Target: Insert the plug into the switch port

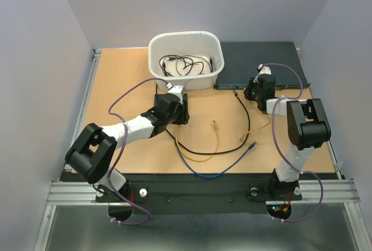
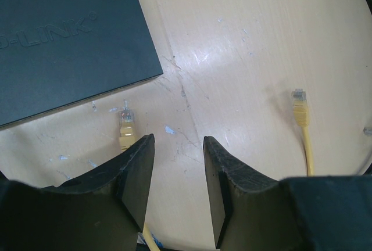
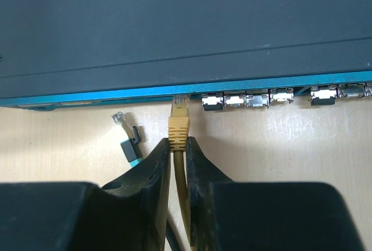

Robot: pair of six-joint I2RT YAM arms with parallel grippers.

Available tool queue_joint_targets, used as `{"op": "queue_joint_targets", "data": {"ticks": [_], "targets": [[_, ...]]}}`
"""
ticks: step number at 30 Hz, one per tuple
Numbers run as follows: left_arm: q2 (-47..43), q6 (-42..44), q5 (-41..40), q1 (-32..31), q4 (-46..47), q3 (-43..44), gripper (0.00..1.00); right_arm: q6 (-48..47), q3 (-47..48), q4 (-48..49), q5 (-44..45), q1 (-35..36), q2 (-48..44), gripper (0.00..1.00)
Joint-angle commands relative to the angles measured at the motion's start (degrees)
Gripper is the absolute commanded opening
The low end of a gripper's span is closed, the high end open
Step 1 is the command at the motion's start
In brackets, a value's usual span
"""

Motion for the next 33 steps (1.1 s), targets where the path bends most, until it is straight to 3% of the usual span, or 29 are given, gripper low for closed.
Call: {"op": "queue_joint_targets", "data": {"ticks": [1, 33], "targets": [[-0.61, 1.03, 0.11, -0.22, 0.51, 2.44, 0.50, -1.68, 1.40, 11.80, 6.56, -0.58, 0.05, 0.00], [0.09, 1.12, -0.15, -0.22, 0.16, 2.79, 0.50, -5.02, 7.91, 12.33, 10.34, 1.18, 5.77, 0.00]]}}
